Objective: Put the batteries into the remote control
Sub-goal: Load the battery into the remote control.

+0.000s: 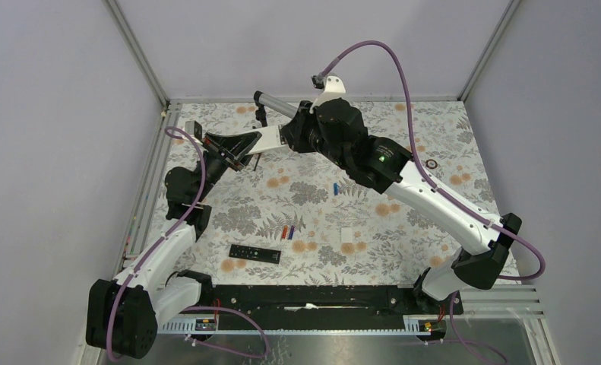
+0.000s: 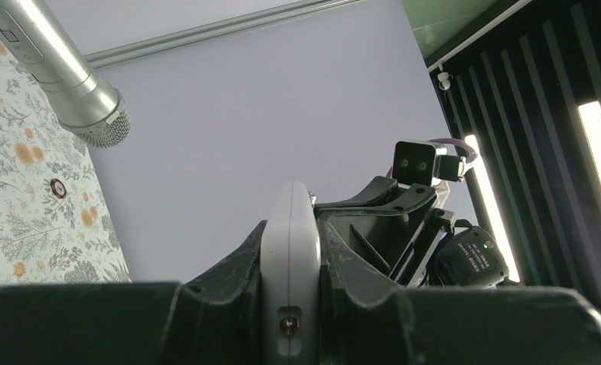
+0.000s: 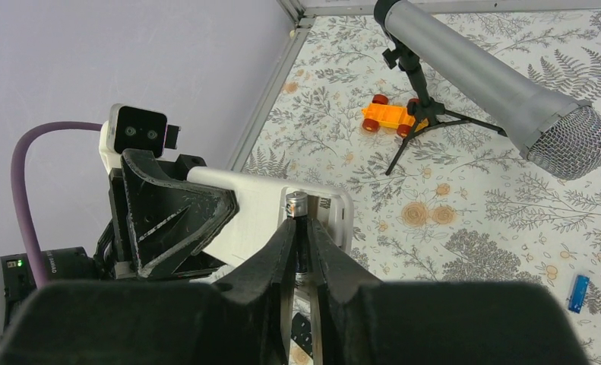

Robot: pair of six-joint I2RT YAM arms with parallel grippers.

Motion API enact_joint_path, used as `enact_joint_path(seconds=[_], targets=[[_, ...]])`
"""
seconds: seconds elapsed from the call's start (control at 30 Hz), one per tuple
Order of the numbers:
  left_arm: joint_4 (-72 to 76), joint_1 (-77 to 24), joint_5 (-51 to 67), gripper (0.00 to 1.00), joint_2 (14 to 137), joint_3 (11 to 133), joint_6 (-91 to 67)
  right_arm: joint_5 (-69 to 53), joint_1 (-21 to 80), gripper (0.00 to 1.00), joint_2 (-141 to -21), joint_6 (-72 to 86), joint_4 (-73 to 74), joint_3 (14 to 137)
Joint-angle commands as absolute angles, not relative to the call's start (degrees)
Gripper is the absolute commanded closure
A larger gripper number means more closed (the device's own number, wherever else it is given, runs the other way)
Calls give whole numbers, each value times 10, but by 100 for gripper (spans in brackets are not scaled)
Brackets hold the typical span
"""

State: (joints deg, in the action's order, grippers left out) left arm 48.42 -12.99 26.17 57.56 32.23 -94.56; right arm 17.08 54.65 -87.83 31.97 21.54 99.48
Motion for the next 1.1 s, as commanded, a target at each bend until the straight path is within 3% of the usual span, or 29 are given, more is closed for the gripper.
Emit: enact_joint_path(seconds=[0.0,0.13,0.3,0.67,0.7,0.77,0.83,0.93,1.07], targets=[[559,-130,246,100,571,329,-958,193,547,84,-879,327,228,1017],[555,-130,244,100,570,326,-953,189,546,81,-869,331,226,1023],[552,-130,244,100,570,324,-943,156,544,70,-854,351,215,1029],[545,-130,246,100,566,318,-927,123,517,56,-810,434,206,1009],[546,-130,246,100,565,318,-926,122,514,49,-806,438,205,1003],[547,-130,246,100,564,317,-926,131,512,26,-800,440,202,983],[548,-130,246,100,560,316,-924,113,502,12,-796,465,193,955],[547,-130,248,100,557,316,-922,43,476,4,-790,536,148,907],[553,-130,251,100,559,315,-924,-51,455,2,-804,613,86,874]])
